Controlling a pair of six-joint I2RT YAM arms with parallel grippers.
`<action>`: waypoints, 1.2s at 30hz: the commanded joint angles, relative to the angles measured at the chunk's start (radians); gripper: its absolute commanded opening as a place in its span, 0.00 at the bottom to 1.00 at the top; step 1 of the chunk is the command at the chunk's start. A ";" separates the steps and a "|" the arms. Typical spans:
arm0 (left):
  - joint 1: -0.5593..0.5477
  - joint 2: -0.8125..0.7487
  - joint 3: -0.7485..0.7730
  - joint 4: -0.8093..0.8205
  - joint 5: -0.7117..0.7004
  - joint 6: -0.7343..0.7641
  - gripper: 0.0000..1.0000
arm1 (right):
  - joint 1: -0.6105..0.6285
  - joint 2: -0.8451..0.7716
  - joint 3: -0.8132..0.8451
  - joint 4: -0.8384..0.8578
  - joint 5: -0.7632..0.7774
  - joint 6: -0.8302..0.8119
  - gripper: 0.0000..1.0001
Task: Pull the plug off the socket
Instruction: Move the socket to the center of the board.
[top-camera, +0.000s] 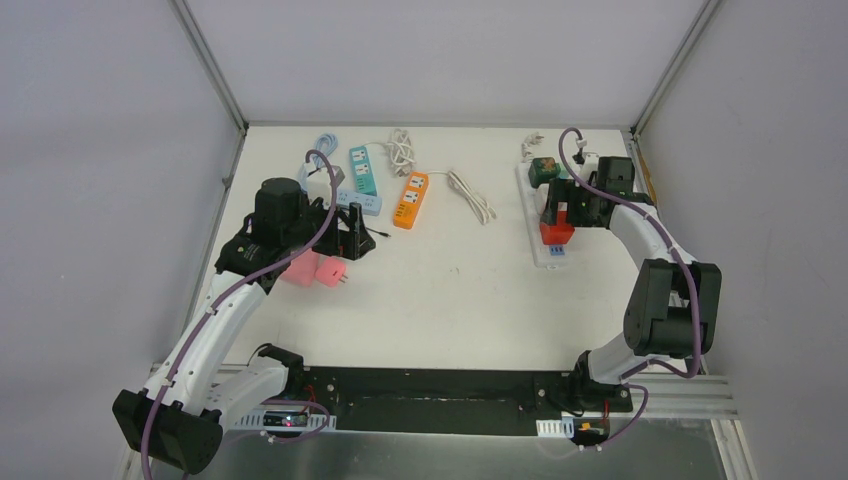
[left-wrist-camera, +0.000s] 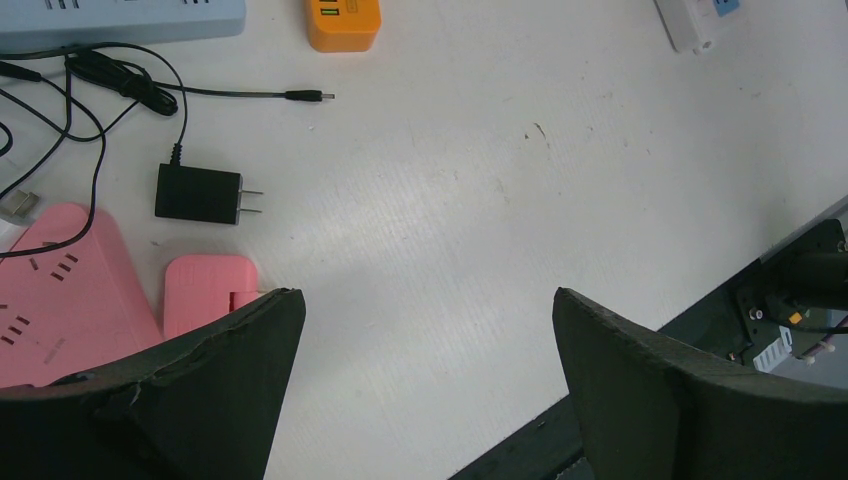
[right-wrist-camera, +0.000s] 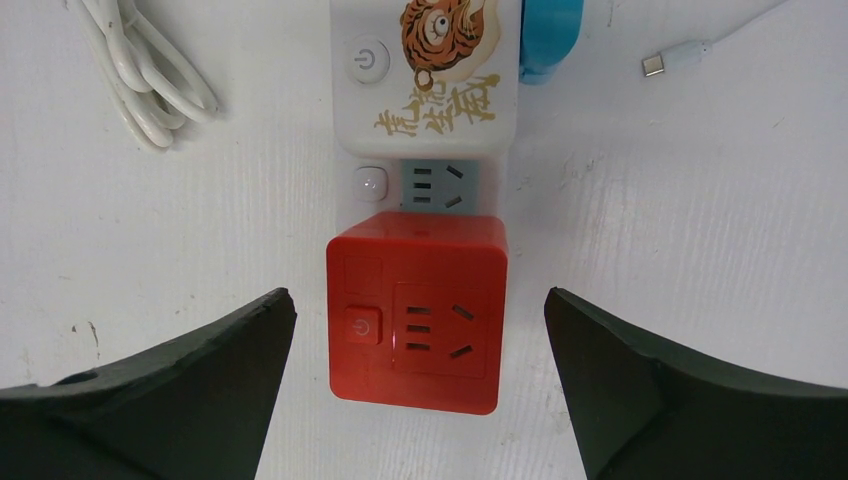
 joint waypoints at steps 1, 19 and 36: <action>0.009 -0.023 -0.003 0.039 0.005 0.010 0.99 | 0.008 0.009 0.041 0.037 0.017 0.020 1.00; 0.010 -0.025 -0.003 0.039 0.003 0.012 0.99 | 0.024 0.028 0.040 0.036 0.021 0.011 1.00; 0.011 -0.028 -0.004 0.040 0.000 0.011 0.99 | 0.071 -0.011 0.030 -0.035 0.061 0.063 0.47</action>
